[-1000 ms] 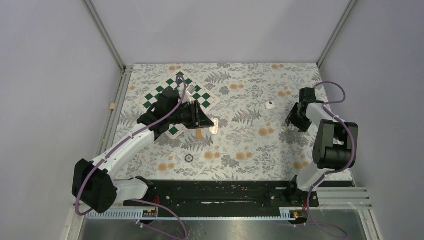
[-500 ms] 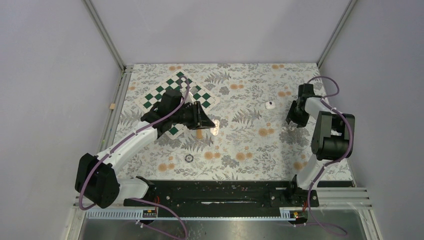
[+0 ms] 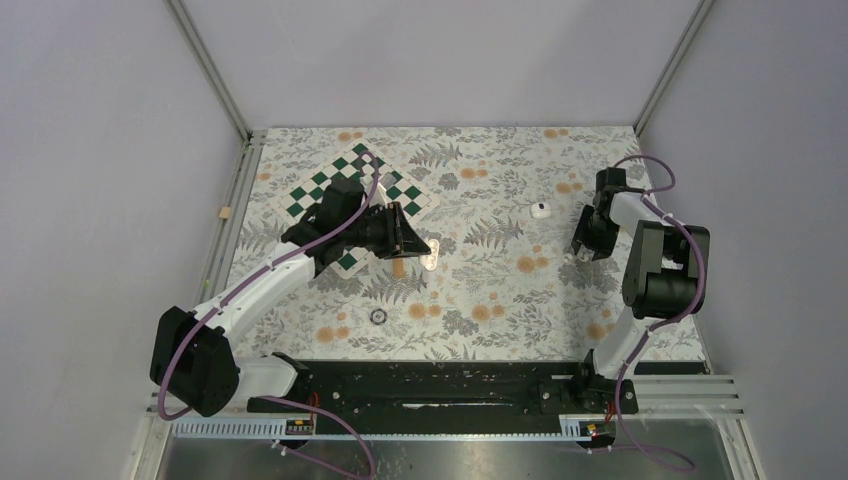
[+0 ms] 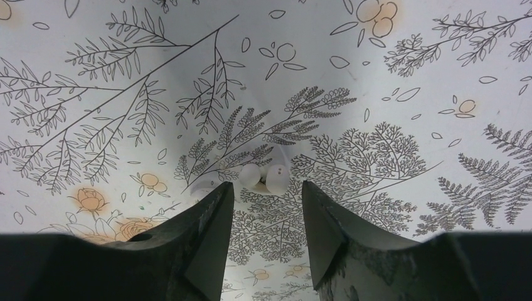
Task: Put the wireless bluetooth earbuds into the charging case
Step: Move the earbud to the center of the board.
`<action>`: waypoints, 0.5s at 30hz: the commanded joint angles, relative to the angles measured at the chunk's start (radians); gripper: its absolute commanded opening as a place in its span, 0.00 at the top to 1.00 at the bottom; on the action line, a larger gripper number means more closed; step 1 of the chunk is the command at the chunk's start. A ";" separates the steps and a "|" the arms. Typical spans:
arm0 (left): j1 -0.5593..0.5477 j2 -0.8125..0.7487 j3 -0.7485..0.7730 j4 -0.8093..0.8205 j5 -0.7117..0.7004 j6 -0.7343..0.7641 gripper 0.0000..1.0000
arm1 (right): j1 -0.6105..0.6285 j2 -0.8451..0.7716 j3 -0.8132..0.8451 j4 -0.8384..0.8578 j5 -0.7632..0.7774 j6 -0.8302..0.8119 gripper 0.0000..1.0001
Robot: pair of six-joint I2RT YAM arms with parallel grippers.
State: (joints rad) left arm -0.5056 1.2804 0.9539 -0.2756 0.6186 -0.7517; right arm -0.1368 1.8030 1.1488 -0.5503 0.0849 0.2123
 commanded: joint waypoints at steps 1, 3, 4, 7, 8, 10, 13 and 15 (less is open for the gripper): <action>-0.002 -0.011 0.037 0.057 0.029 0.012 0.80 | 0.002 0.028 0.070 -0.074 -0.026 -0.016 0.49; -0.002 -0.012 0.036 0.056 0.030 0.012 0.80 | 0.002 0.034 0.081 -0.083 -0.022 -0.017 0.49; -0.002 -0.012 0.036 0.056 0.030 0.012 0.80 | 0.002 0.034 0.080 -0.082 -0.021 -0.016 0.49; -0.002 -0.007 0.032 0.059 0.031 0.014 0.80 | 0.002 0.041 0.090 -0.092 -0.016 -0.024 0.49; -0.002 -0.006 0.031 0.060 0.034 0.014 0.80 | 0.002 0.045 0.096 -0.097 -0.016 -0.026 0.49; -0.002 -0.003 0.029 0.065 0.036 0.014 0.80 | 0.002 0.054 0.108 -0.111 -0.015 -0.029 0.48; -0.002 0.000 0.029 0.068 0.036 0.014 0.81 | 0.003 0.061 0.117 -0.117 -0.015 -0.032 0.48; -0.001 0.003 0.029 0.070 0.039 0.015 0.81 | 0.003 0.070 0.131 -0.128 -0.019 -0.036 0.49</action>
State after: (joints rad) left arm -0.5056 1.2804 0.9539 -0.2699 0.6254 -0.7517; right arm -0.1368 1.8553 1.2285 -0.6277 0.0673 0.1951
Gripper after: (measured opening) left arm 0.283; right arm 0.514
